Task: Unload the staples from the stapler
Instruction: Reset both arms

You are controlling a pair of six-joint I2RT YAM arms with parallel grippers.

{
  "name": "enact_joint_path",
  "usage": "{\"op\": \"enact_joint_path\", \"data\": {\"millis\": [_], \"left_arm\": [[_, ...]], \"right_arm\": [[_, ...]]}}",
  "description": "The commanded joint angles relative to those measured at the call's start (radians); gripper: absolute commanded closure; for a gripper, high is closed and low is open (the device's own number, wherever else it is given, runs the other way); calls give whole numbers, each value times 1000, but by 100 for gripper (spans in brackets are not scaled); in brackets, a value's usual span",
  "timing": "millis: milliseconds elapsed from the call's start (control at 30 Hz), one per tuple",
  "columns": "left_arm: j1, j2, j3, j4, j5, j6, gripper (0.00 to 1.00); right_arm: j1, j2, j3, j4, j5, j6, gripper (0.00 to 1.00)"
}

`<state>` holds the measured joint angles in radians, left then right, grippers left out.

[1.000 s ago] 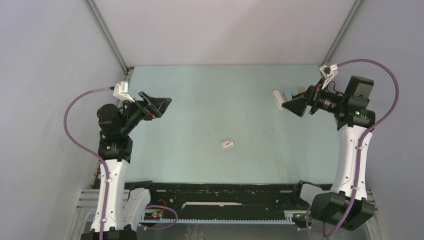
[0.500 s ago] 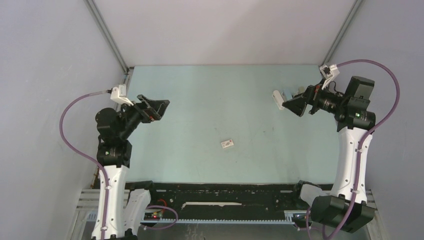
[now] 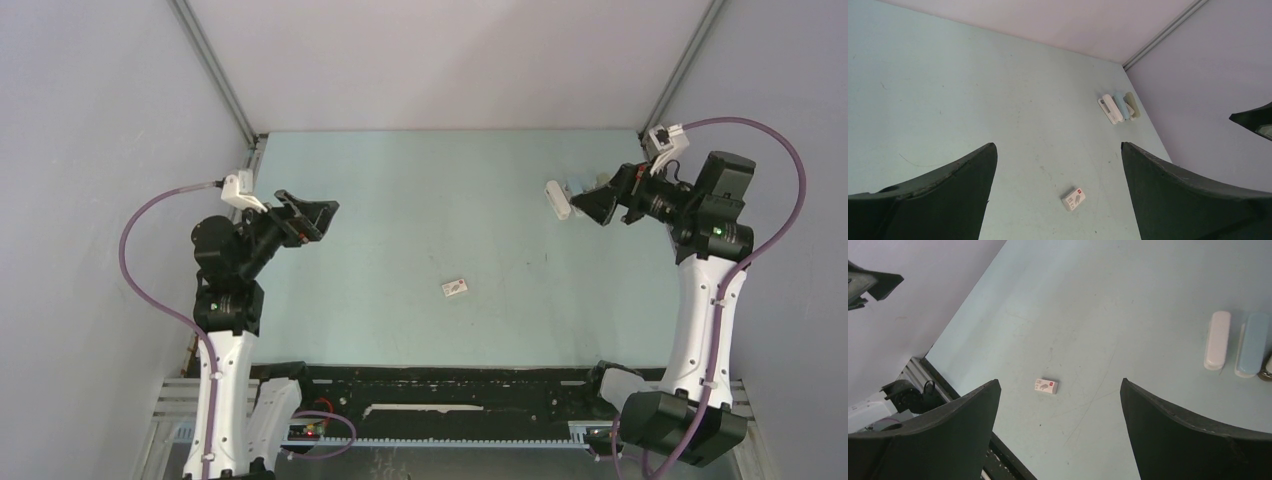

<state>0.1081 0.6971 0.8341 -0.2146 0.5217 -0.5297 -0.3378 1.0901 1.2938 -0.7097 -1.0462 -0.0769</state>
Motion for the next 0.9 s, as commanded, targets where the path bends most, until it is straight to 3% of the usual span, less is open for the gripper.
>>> {"op": "enact_joint_path", "data": {"millis": [0, 200, 333, 400, 867], "left_arm": [[10, -21, 62, 6, -5, 30, 0], [-12, -30, 52, -4, -61, 42, 0], [-190, -27, 113, -156, -371, 213, 0], [-248, -10, 138, -210, -455, 252, 0], [-252, -68, 110, -192, -464, 267, 0]], "right_arm": [[-18, -20, 13, 49, 41, 59, 0], [-23, -19, -3, 91, 42, 114, 0], [-23, -21, -13, 114, 80, 150, 0], [-23, -21, -14, 115, 91, 151, 0], [-23, -38, -13, 113, 135, 123, 0]]}}
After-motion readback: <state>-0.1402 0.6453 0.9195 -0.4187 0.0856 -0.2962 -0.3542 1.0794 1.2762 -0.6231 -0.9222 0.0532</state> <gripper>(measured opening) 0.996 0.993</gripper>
